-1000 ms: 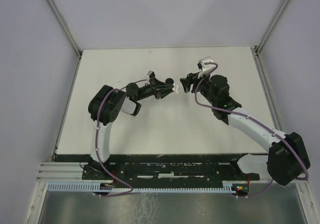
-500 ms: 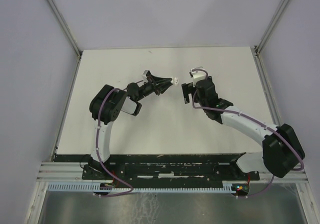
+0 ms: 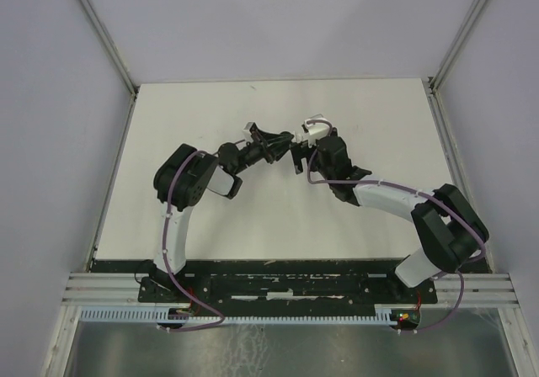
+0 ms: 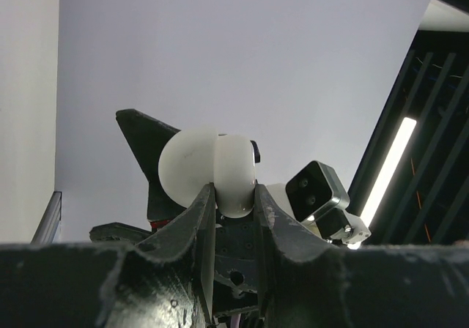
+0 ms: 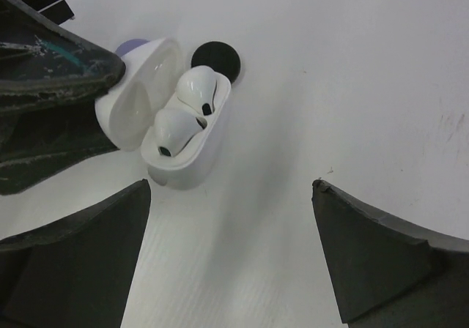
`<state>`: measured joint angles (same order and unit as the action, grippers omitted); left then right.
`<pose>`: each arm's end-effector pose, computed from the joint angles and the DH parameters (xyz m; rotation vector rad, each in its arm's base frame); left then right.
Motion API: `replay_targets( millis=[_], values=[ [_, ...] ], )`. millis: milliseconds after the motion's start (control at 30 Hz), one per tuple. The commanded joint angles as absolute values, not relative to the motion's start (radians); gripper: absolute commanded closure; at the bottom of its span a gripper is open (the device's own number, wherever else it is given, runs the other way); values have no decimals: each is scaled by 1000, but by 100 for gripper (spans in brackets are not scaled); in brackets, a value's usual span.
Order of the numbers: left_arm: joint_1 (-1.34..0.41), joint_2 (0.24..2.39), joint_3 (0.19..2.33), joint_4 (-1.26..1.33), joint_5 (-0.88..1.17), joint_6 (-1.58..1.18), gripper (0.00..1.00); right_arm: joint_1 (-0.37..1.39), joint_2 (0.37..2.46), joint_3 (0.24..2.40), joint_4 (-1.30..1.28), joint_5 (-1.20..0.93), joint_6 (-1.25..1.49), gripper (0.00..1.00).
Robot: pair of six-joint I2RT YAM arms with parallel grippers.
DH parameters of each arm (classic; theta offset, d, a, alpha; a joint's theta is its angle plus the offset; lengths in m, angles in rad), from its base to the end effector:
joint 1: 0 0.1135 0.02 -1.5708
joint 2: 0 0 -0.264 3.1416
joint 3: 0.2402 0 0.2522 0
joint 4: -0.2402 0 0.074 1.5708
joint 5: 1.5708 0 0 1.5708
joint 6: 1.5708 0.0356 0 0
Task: Insert the wireless bluetooth earbuds into the charging case
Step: Close the charging case, then place the charging case at the center of the board.
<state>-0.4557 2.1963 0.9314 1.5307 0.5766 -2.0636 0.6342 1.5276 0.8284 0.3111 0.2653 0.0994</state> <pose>0.3558 -0.1960 0.1393 -0.7901 1.7059 -2.3426 0.2754 0.1910 0.2245 -0.3456 1.9205 0.2260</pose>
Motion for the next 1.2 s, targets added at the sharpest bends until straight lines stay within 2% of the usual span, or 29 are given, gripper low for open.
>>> replay_targets(
  millis=[0, 100, 767, 867, 1000, 1167],
  values=[
    [-469, 2149, 921, 1730, 560, -2127, 97, 637, 1556, 874, 436, 284, 82, 1],
    [-474, 2146, 911, 1730, 564, -2124, 97, 637, 1553, 852, 499, 326, 67, 1],
    [-475, 2167, 906, 1730, 575, -2115, 97, 636, 1429, 772, 441, 573, 3, 1],
    [-474, 2189, 919, 1729, 589, -2096, 97, 622, 1376, 782, 352, 713, 79, 1],
    [-479, 2234, 956, 1680, 616, -2022, 97, 552, 1310, 894, 62, 712, 221, 1],
    [-490, 2190, 977, 1409, 621, -1802, 97, 537, 1181, 870, 35, 705, 214, 0]
  ],
)
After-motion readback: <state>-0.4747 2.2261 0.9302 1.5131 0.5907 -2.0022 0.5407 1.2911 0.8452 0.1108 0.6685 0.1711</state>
